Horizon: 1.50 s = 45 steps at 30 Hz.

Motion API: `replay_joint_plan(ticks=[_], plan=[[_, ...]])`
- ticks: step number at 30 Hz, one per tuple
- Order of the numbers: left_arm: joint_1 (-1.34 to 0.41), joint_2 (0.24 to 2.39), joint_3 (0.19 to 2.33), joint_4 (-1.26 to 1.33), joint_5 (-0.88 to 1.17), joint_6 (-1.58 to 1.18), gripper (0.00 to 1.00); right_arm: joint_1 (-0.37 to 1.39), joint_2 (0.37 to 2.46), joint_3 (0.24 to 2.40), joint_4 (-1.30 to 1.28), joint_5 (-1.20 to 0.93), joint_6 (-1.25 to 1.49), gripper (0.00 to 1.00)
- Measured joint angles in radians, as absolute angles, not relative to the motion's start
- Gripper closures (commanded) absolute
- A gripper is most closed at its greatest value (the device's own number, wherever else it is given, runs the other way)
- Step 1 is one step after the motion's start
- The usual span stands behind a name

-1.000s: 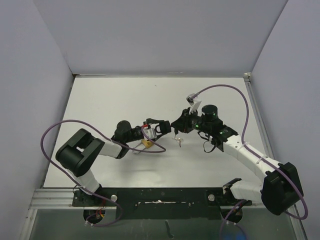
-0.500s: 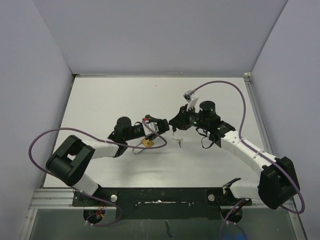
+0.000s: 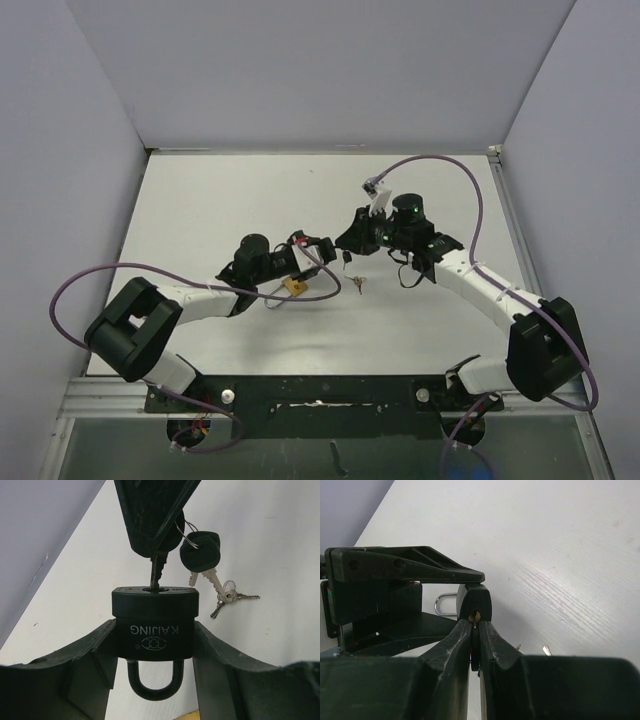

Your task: Unlock with the key

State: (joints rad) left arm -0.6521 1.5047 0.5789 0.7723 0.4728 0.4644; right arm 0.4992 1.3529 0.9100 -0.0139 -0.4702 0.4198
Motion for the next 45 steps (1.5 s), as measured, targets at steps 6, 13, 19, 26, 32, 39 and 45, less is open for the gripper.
replay_joint_plan(ticks=[6, 13, 19, 26, 32, 39, 45], plan=[[-0.665, 1.505, 0.579, 0.754, 0.463, 0.498, 1.00, 0.498, 1.359, 0.923, -0.050, -0.478, 0.412, 1.00], [-0.660, 1.494, 0.578, 0.751, 0.522, 0.513, 1.00, 0.481, 1.354, 0.953, -0.116, -0.543, 0.356, 1.00], [-0.629, 1.468, 0.558, 0.776, 0.598, 0.461, 1.00, 0.477, 1.343, 0.953, -0.120, -0.599, 0.337, 1.00], [-0.627, 1.439, 0.556, 0.778, 0.574, 0.422, 1.00, 0.477, 1.328, 0.953, -0.098, -0.611, 0.336, 1.00], [-0.634, 1.438, 0.555, 0.789, 0.531, 0.423, 1.00, 0.477, 1.328, 0.953, -0.081, -0.601, 0.343, 1.00], [-0.635, 1.438, 0.540, 0.833, 0.519, 0.436, 1.00, 0.472, 1.330, 0.953, -0.068, -0.602, 0.373, 1.00], [-0.638, 1.438, 0.531, 0.850, 0.509, 0.453, 1.00, 0.471, 1.330, 0.953, -0.069, -0.603, 0.377, 1.00]])
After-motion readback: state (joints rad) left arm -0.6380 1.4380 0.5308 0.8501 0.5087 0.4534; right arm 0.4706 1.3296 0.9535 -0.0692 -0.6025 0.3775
